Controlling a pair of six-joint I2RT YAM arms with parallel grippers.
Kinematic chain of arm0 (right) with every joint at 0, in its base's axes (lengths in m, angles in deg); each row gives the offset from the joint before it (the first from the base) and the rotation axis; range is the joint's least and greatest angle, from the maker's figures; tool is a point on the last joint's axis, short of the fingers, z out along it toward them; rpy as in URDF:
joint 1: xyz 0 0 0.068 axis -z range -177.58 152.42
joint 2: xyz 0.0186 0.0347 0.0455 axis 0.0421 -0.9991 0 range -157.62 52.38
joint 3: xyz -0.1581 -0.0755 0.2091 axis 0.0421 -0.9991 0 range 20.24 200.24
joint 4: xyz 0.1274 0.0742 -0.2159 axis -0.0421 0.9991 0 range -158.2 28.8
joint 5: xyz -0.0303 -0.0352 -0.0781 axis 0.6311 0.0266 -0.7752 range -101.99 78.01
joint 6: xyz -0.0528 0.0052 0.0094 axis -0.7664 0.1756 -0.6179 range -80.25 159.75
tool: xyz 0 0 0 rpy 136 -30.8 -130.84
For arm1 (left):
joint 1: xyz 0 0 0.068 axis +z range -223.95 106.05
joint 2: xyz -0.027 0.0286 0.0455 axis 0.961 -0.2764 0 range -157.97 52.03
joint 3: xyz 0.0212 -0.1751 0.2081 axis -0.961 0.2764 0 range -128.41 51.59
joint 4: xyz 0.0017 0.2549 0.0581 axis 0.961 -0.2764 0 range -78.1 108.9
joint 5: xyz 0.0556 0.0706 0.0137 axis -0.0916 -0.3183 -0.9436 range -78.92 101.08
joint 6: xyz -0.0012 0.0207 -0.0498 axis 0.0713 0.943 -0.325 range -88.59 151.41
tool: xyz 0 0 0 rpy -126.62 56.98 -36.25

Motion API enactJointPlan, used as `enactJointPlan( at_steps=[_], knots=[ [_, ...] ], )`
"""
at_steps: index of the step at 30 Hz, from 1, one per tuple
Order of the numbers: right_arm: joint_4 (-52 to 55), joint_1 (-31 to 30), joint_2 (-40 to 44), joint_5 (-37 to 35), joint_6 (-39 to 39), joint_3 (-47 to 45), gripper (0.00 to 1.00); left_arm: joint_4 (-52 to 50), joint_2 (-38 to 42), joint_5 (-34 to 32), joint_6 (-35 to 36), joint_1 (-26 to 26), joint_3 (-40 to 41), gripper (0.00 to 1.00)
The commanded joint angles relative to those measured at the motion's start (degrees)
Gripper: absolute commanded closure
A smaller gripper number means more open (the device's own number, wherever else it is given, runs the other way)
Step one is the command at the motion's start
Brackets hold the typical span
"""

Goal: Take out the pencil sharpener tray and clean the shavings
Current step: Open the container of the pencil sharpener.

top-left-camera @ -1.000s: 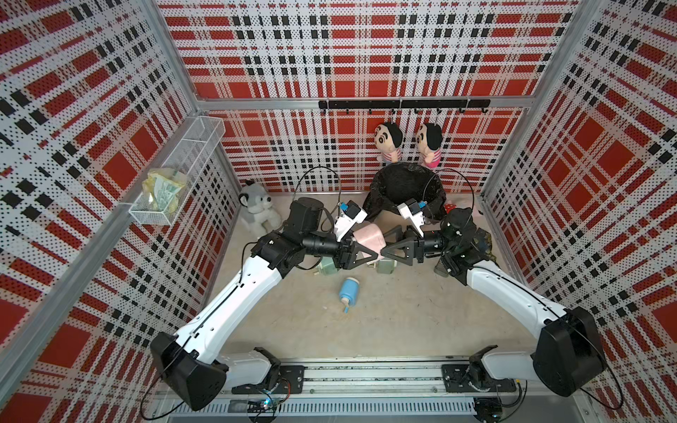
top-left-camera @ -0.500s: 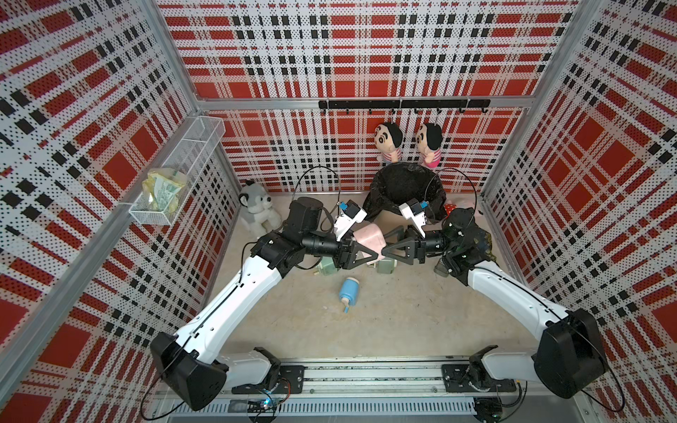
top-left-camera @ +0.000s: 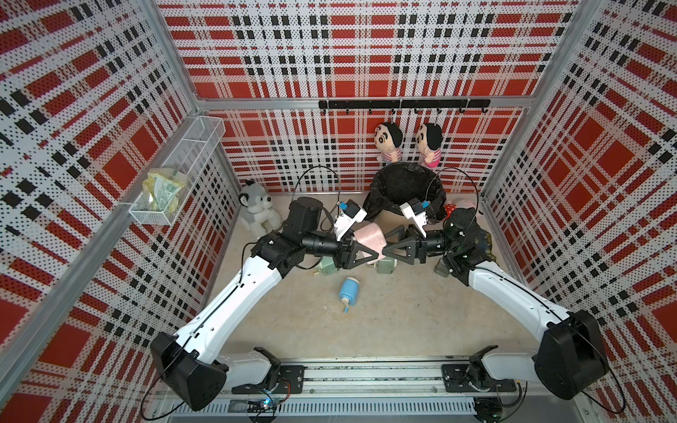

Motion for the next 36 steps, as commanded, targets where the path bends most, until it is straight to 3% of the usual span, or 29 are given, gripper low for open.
enactJointPlan(
  at_steps=[1,14,36],
  knots=[
    [-2.2,2.3,1.8,0.8,2.1,0.4,0.52,1.5,2.0,2.5,1.4,0.3,0.7,0.47],
    [-11.5,4.8,0.6,1.3,9.4,-0.8,0.52,1.4,1.4,2.5,1.4,0.4,0.2,0.47],
    [-6.0,11.8,1.4,-0.5,6.7,0.9,0.53,1.4,3.1,2.1,1.5,3.2,-0.8,0.48]
  ],
)
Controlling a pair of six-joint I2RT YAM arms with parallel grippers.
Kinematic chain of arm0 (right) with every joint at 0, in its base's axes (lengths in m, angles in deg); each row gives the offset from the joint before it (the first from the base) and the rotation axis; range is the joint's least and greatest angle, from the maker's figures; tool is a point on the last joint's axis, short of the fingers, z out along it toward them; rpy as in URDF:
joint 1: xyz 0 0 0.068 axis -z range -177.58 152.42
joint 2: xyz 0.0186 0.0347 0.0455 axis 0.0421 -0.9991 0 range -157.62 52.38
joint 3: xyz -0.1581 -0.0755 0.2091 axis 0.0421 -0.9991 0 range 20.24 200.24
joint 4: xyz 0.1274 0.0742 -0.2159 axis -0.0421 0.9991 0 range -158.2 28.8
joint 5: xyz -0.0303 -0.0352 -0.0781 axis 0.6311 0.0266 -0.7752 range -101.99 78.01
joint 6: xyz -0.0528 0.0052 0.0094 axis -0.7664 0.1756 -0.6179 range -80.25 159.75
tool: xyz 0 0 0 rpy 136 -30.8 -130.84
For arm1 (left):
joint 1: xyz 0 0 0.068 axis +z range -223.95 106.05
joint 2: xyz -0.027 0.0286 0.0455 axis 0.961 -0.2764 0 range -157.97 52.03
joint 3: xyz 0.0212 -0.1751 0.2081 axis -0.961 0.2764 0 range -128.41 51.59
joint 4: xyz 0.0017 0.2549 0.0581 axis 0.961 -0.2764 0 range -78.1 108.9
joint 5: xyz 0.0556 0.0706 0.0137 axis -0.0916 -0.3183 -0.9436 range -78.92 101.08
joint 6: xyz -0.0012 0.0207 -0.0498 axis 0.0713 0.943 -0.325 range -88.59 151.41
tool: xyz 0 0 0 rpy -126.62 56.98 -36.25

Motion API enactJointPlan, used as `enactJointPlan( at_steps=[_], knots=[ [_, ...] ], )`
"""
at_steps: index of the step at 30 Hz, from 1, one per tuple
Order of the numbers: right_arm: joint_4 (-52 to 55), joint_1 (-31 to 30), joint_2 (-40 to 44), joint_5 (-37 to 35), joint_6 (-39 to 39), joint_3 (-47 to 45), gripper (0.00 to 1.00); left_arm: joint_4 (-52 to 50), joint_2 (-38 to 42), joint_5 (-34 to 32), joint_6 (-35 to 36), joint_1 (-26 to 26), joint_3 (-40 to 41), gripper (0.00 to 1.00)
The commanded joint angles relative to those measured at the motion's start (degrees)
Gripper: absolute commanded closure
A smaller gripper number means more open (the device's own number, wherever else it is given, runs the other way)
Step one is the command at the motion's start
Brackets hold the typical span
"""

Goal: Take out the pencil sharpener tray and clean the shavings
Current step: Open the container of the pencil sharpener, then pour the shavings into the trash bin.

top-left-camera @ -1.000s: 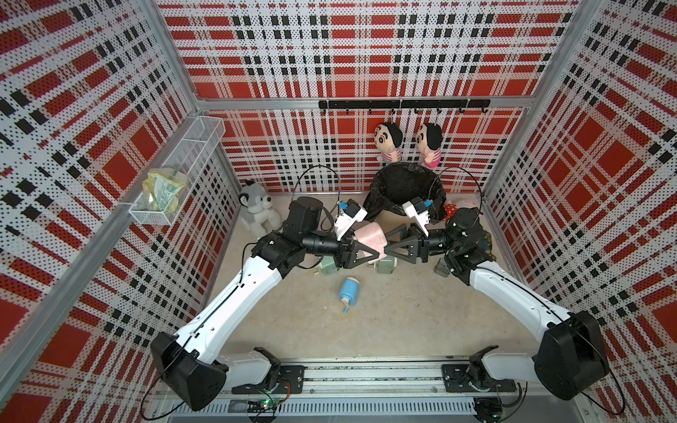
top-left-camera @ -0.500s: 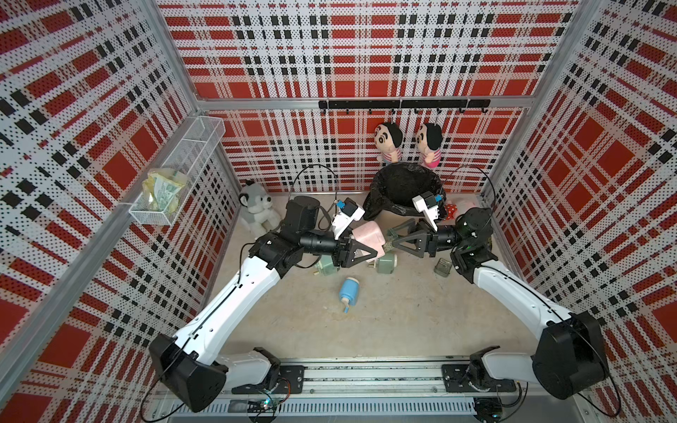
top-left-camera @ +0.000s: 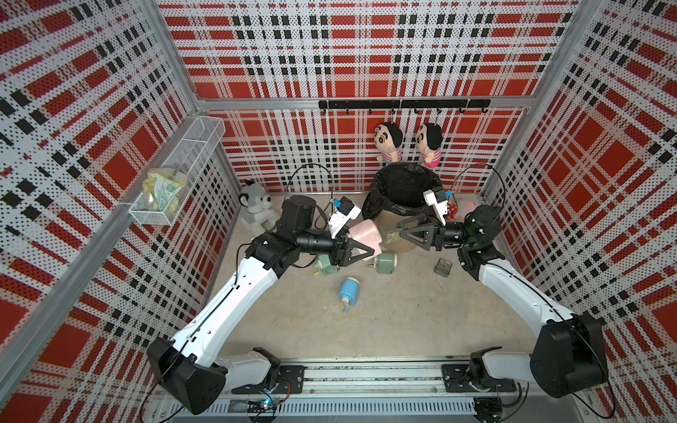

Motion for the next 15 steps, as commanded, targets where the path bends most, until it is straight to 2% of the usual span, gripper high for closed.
enactJointPlan(
  at_steps=[1,8,15],
  knots=[
    [1.5,1.2,1.3,-1.3,-1.4,1.6,0.53,0.9,1.8,0.9,1.0,0.7,-0.9,0.48],
    [3.7,4.4,1.0,-3.6,-1.9,2.9,0.52,0.9,2.0,0.8,1.0,0.8,-0.6,0.48],
    [21.8,6.0,-0.6,-11.2,-11.4,11.3,0.52,1.1,1.5,-3.0,0.9,0.5,0.2,0.48]
  ],
)
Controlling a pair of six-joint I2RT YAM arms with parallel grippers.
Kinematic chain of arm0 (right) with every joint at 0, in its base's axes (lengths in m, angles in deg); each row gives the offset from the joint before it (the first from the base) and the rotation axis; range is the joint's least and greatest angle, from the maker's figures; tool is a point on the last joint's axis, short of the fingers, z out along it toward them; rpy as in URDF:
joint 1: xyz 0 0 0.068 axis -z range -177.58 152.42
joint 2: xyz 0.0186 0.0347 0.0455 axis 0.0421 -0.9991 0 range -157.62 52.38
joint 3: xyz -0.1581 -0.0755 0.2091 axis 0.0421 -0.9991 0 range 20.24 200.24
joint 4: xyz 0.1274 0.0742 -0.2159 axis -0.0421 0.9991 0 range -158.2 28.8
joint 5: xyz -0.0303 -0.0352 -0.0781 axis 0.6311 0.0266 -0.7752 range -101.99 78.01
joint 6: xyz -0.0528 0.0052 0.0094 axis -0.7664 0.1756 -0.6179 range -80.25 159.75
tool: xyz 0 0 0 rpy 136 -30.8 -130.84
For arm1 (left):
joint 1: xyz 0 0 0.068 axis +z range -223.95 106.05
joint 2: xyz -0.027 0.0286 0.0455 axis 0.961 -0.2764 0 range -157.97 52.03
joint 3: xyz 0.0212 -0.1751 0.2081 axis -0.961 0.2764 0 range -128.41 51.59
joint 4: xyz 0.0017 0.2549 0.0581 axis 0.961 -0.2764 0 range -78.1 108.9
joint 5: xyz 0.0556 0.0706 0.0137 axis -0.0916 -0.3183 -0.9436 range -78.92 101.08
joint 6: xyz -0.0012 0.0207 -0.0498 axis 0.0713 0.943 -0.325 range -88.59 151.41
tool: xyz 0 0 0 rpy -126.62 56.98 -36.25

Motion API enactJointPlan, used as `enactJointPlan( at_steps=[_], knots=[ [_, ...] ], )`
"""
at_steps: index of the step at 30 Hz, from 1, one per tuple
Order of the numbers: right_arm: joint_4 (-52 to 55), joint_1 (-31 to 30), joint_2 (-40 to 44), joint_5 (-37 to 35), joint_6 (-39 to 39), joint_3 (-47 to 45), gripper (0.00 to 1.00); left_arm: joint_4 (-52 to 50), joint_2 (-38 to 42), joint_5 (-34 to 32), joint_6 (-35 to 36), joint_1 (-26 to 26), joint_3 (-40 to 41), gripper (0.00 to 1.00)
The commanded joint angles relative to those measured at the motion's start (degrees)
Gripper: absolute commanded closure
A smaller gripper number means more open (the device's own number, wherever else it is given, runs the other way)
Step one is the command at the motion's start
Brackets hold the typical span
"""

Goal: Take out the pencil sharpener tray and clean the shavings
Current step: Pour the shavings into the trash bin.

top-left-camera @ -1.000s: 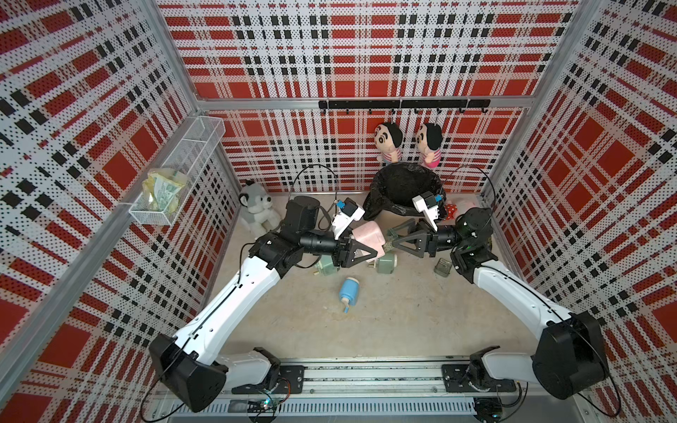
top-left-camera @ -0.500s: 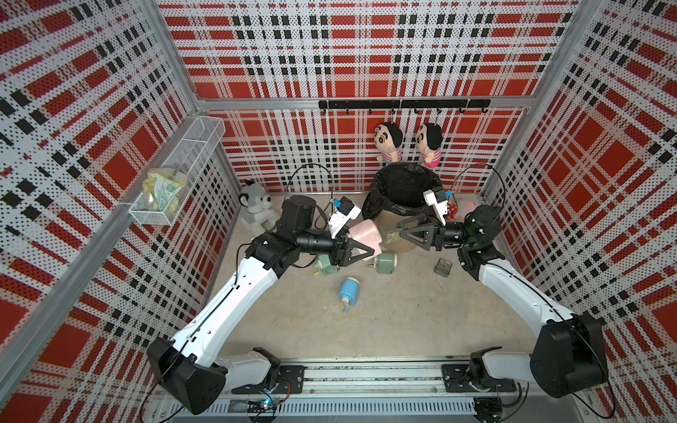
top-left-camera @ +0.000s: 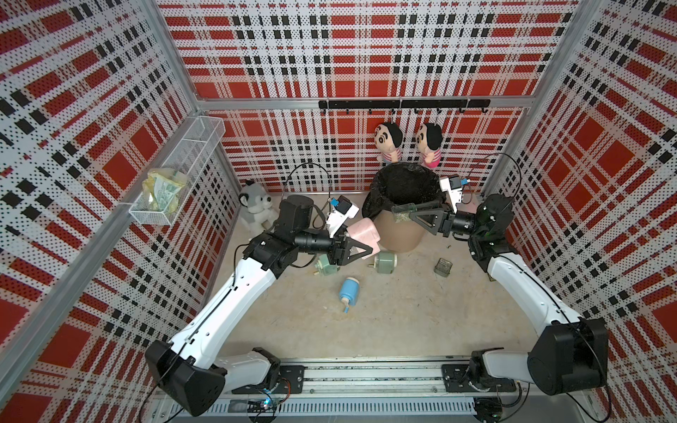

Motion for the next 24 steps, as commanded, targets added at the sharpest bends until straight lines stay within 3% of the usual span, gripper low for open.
enactJointPlan(
  at_steps=[1,10,21,24],
  knots=[
    [10.1,0.8,-0.8,-5.6,-5.7,4.3,0.52,1.0,0.8,-2.7,0.9,0.0,0.1,0.48],
    [16.2,4.0,-4.4,-13.6,-3.2,9.8,0.52,-0.4,-2.5,-17.4,1.4,-3.5,-1.0,0.5],
    [28.1,5.5,-9.5,-22.7,3.3,17.7,0.52,0.4,-5.2,-21.5,1.6,-8.0,0.3,0.5],
    [26.0,7.0,-10.2,-23.1,9.2,16.8,0.52,1.2,-5.1,-21.5,1.4,-8.4,0.8,0.5]
  ],
)
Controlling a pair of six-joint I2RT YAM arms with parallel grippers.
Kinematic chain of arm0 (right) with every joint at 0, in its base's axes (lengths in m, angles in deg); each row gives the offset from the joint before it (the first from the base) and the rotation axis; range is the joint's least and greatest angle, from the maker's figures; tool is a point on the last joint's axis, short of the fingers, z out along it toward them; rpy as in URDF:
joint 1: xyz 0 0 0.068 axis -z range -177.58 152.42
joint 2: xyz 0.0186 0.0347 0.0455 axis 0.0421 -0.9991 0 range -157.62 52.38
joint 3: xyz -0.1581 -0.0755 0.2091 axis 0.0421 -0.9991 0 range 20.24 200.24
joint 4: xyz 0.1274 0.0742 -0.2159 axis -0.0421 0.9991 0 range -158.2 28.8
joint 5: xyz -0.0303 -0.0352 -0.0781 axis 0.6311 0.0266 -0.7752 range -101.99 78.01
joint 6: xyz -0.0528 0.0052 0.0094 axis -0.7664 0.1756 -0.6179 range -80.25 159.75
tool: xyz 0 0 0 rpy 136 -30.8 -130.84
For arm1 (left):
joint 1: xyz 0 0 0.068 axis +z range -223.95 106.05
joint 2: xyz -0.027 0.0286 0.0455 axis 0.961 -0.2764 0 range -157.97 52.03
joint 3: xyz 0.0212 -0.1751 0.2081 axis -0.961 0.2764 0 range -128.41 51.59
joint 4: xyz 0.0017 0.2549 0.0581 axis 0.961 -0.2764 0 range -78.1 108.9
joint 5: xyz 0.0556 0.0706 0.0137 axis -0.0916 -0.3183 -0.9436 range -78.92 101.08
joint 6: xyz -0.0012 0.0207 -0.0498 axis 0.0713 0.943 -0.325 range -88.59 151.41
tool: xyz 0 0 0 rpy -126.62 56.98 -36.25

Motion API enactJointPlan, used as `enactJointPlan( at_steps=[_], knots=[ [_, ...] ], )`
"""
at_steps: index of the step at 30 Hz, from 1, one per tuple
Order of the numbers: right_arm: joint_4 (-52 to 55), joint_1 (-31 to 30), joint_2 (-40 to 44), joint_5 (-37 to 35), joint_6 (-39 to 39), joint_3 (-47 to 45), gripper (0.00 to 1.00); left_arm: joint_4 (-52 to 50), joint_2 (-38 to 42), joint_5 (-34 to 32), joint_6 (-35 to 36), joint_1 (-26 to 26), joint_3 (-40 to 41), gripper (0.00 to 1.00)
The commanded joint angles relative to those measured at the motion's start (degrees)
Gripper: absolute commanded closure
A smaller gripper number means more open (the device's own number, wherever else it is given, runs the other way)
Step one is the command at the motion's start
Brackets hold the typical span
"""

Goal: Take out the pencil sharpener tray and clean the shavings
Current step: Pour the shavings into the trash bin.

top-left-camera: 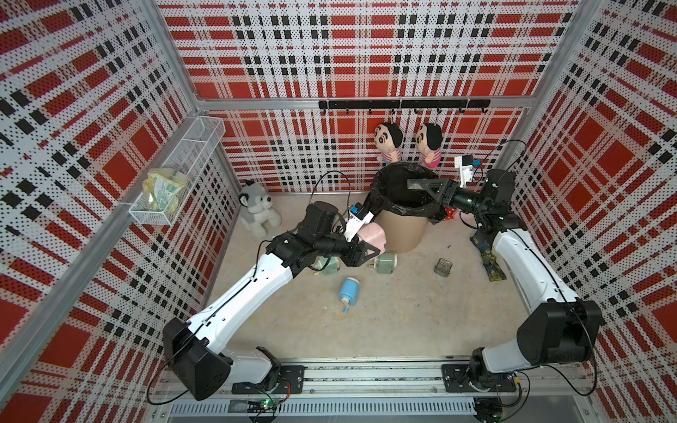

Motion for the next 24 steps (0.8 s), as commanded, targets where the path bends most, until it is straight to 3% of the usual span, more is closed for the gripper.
enactJointPlan(
  at_steps=[1,7,17,24],
  knots=[
    [-1.2,2.1,-1.2,-1.8,8.4,-0.6,0.52,2.3,0.2,-0.7,0.5,-0.7,0.6,0.5],
    [-11.7,3.8,-2.6,-0.1,22.6,-5.0,0.51,3.1,0.6,0.0,0.4,-1.1,1.0,0.5],
    [-17.6,3.9,-3.5,-0.6,33.4,-4.5,0.51,4.5,2.0,1.3,0.0,-1.2,2.5,0.5],
    [-31.4,3.8,-5.2,-1.4,49.7,-9.5,0.52,5.7,3.0,2.0,-0.7,-1.2,3.7,0.5]
  ],
)
